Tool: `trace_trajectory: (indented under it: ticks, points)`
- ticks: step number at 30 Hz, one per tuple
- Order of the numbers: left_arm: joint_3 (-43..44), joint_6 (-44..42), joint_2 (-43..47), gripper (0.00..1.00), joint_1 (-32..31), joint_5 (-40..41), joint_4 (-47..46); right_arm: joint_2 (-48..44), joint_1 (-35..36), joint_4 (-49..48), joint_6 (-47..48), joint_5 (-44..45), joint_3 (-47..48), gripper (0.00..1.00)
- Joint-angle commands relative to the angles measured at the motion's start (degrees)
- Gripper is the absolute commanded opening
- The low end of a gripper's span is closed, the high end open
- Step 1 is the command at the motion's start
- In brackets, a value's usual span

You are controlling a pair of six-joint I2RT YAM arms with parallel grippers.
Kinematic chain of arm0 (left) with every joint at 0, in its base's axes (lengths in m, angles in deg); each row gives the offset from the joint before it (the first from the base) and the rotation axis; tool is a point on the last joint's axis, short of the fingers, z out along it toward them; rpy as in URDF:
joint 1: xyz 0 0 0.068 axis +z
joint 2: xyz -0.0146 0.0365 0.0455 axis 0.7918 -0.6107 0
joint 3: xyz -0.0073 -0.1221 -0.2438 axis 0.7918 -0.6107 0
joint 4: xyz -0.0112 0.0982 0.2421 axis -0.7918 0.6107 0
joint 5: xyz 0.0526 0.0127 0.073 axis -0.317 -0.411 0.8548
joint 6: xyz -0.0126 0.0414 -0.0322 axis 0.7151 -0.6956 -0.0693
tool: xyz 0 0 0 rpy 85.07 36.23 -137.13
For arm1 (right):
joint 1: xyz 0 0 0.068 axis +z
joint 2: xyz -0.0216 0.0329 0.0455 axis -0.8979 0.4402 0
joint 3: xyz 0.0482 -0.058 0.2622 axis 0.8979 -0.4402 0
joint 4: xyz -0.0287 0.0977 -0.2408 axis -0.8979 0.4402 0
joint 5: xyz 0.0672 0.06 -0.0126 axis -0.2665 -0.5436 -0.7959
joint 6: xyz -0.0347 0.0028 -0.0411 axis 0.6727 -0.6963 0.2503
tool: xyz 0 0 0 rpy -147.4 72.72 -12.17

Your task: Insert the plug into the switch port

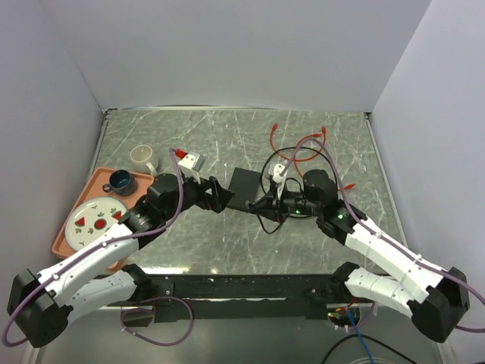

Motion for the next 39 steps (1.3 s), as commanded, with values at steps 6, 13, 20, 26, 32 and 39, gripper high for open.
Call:
trace_trajectory:
  ticks: [6, 13, 20, 26, 32, 39]
  points:
    - [2.0, 0.8, 1.8, 0.97, 4.5, 1.8, 3.1, 9.5, -3.9, 6.5, -4.7, 7.9, 9.4, 0.0]
    - [5.6, -0.5, -5.5, 0.97, 8.3, -0.7, 6.7, 19.1, -10.0, 11.1, -0.9, 14.2, 13.4, 0.0]
    - [7.9, -0.3, -14.5, 0.97, 12.9, -5.8, 5.3, 34.7, -12.2, 19.5, 4.4, 27.0, 22.5, 0.0]
    - [8.9, -1.7, -20.2, 0.97, 13.7, -7.0, 3.9, 41.1, -9.8, 19.6, 6.7, 30.9, 24.8, 0.0]
    - [9.9, -2.5, -25.6, 0.97, 14.8, -10.4, 0.0, 43.2, -6.4, 21.1, 8.4, 34.4, 25.4, 0.0]
    - [12.3, -2.8, -31.5, 0.98, 15.9, -14.3, -1.6, 46.3, -5.0, 22.4, 9.2, 35.5, 26.9, 0.0]
